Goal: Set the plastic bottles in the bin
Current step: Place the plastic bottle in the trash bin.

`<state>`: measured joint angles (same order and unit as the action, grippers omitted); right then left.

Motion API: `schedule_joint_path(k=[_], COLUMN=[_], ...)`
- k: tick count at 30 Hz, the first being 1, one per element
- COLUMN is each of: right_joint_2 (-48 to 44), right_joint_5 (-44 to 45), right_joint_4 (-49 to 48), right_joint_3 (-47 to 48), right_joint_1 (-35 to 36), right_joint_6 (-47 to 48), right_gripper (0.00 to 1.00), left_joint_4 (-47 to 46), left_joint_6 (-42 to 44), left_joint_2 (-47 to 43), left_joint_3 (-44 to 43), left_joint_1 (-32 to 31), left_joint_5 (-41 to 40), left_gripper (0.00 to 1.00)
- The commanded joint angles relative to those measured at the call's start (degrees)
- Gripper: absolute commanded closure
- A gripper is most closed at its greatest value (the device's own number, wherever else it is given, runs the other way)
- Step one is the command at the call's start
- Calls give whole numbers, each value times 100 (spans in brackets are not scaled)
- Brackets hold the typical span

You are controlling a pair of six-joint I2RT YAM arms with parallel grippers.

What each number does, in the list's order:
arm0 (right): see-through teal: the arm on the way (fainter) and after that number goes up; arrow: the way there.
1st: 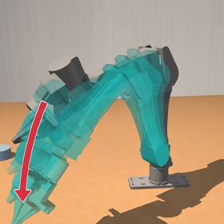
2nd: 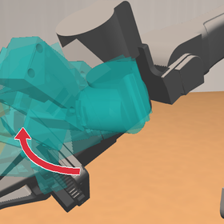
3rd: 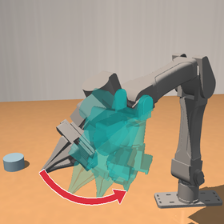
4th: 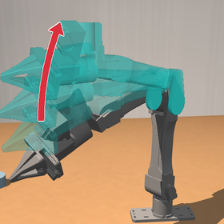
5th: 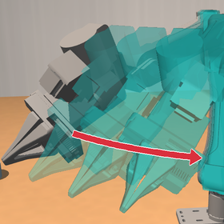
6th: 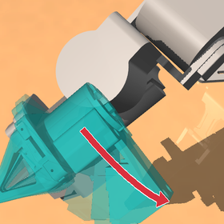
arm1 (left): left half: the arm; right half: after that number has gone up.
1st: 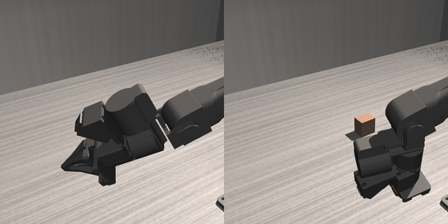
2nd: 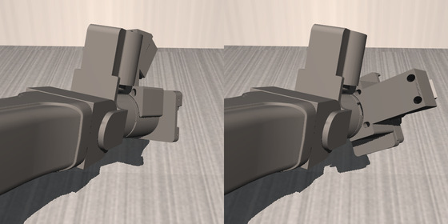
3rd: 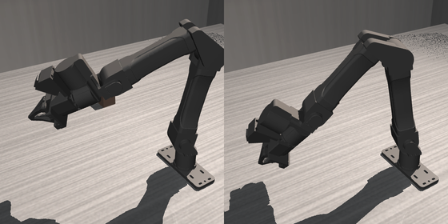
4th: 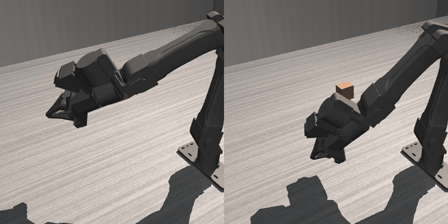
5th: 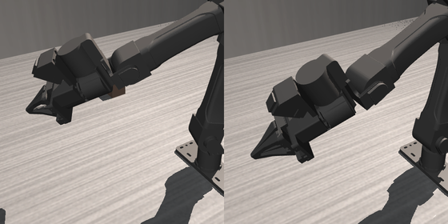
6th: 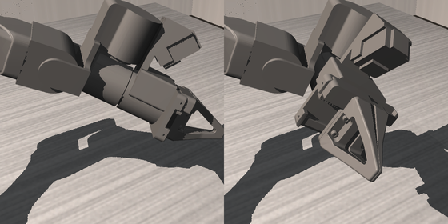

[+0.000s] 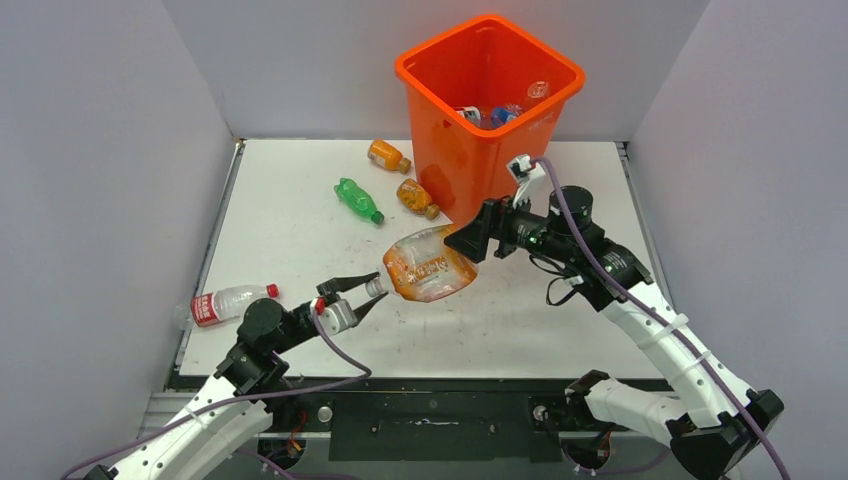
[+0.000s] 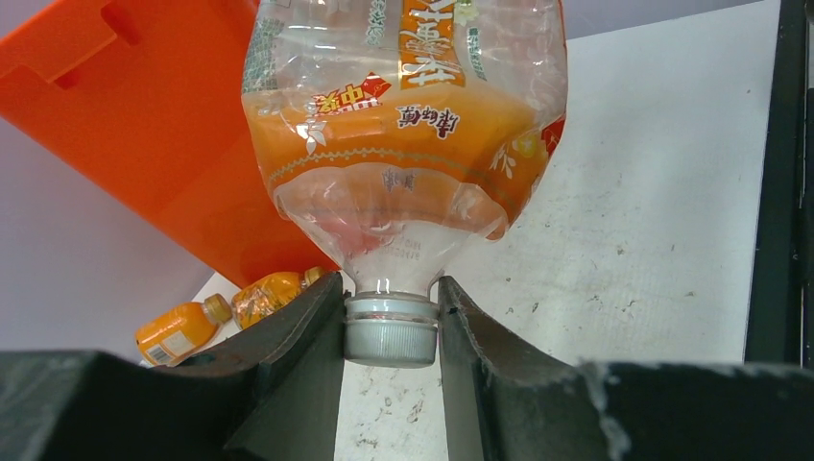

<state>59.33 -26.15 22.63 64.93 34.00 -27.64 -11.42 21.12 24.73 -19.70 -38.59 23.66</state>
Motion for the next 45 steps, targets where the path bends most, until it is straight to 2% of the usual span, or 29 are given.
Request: schedule_joint_path(k=[1,12,16,20,22,24,26,27,29,31,35,38,40,42,43,45], right_joint_2=[61,272,310,319,240,119,-49,-169,-474,-866,-1536,-1707,-1702,-1646,-1604,-1503], right_joint_5=[-1414,-2260,-2263,-2108,-2018,-1924,-1757,-1601,-1168,-591,390,864,1165,1423,1541,1756], right_joint_4=[-883,-2207,-2340,-2541,-2758,-3084,-3374,-3523,-3731,-4119,-5612,-6598,-7223,-7746,-7919,-8191], right_joint_3=[-323,-954,-1033,-1108,-1217,-1336,-1399,-1417,-1470,-1660,-2497,-3149,-3477,-3716,-3791,-3897], right_joint_1=[-481,-429,-237,-65,-35,-14,-8,-8,-16,17,185,414,642,910,1031,1350], right_joint_6=[-593,-1567,-1593,-1656,-1765,-1890,-1946,-1932,-1866,-1864,-2151,-2371,-2424,-2401,-2365,-2231], right_gripper=[10,10,0,43,57,66,68,69,69,68,69,70,71,71,72,72], left_joint_4=[-587,-663,-698,-839,-953,-997,-1046,-1091,-1256,-1468,-2042,-2783,-3736,-5211,-5941,-6772], left_joint_6=[-98,-161,-183,-284,-431,-552,-792,-949,-1433,-2281,-4546,-6508,-7481,-8007,-8073,-7821], left_joint_2=[-95,-121,-113,-71,-56,-40,-24,-20,-16,-4,149,591,998,1498,1699,2020], left_joint_3=[-37,-1,10,49,63,63,40,11,-99,-238,-368,-214,-20,302,445,536], left_joint_1=[-33,-33,-35,-24,-28,-27,-32,-33,-31,-35,-39,-48,-71,-226,-366,-767], left_joint_5=[187,231,234,165,120,138,109,73,-52,-258,-739,-1031,-1025,-1175,-1345,-1570], left_gripper=[100,100,100,98,83,64,30,5,4,4,4,4,4,4,4,4])
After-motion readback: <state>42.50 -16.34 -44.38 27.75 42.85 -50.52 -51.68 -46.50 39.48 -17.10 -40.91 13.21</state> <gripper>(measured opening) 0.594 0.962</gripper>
